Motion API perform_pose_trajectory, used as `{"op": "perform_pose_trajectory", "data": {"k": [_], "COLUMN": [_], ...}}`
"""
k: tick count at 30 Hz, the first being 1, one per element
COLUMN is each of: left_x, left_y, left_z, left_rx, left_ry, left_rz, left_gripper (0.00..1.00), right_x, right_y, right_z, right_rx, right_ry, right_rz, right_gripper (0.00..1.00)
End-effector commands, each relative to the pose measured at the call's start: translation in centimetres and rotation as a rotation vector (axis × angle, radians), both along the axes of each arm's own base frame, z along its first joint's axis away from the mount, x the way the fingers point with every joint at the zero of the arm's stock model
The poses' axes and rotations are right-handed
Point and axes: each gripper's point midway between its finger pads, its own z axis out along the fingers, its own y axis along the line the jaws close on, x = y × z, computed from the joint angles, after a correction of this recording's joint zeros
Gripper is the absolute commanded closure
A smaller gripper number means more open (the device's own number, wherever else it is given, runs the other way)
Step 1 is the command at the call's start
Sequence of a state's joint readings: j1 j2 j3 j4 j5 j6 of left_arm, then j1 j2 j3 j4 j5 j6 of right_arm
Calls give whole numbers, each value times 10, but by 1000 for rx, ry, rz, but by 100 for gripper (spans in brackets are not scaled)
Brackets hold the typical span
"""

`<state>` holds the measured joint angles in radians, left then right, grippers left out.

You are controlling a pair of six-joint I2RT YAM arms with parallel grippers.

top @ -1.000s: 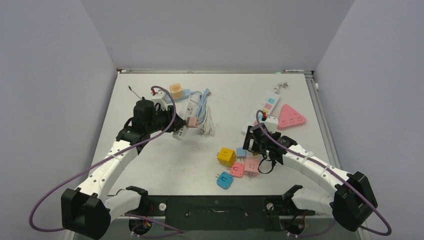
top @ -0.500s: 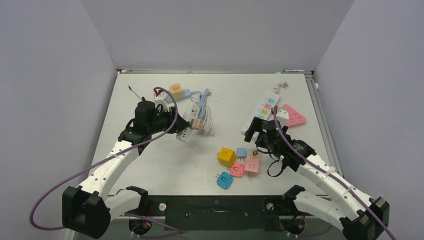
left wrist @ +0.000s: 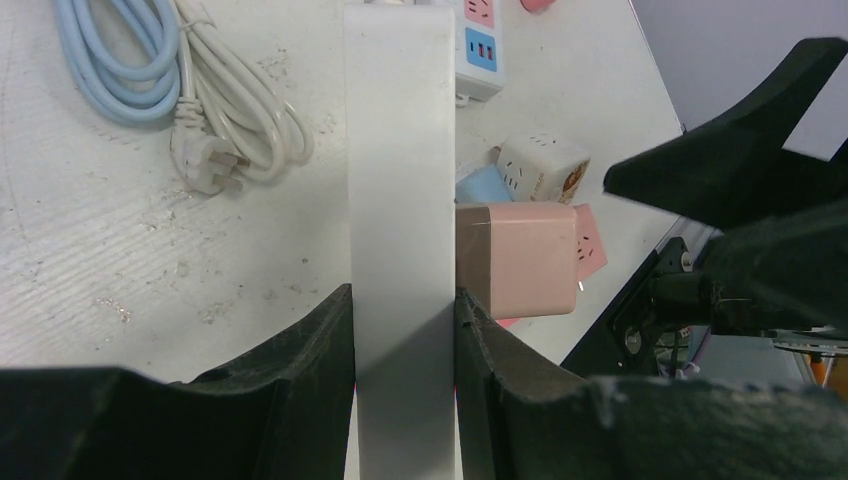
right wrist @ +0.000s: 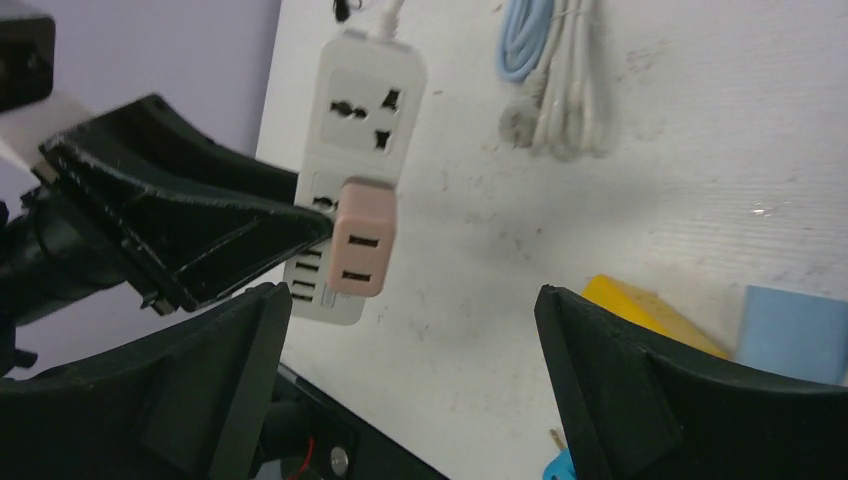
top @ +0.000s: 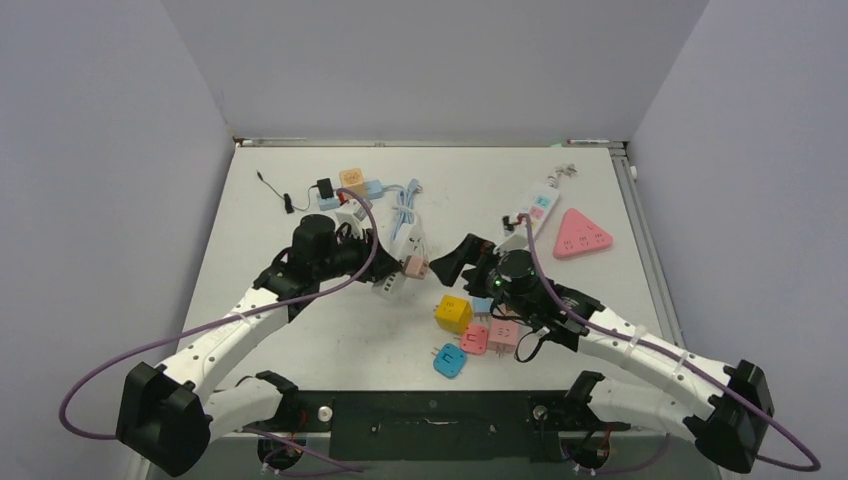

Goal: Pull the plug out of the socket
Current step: Remove the plug from the socket.

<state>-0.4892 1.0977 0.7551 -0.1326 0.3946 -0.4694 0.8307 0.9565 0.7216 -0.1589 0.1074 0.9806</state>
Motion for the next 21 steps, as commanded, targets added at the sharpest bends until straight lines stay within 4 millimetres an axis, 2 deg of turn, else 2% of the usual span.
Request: {"op": "perform_pose_trajectory", "data": {"k": [1,4,7,12,16,21], "left_x": [8,4,1,-1,-1,-1], "left_y": [-15,-21,-25,-26,-26,-26], "left_z": [43,43,40,42,42,43], "left_rx": [-116,-137,-134,-134,-132,-134], "left_ry": [-146,-136,-125,-132,-133,-135], "left_rz": [-24,-45,-60,-65,-64,-65], "left_gripper": [100,100,100,100,100,100], "right_x": [-7,-13,-16,-11,-7,0], "right_y": [51,73,84,80,73,67], "right_z": [28,17,12,11,19,18], "right_rx": [121,135,148,157,172,145], "right_ry": [-48,-17,-1,0,-22,-21], "right_rz": [61,91,108,59,24,-10], "right_gripper": [4,10,14,20,27,42]}}
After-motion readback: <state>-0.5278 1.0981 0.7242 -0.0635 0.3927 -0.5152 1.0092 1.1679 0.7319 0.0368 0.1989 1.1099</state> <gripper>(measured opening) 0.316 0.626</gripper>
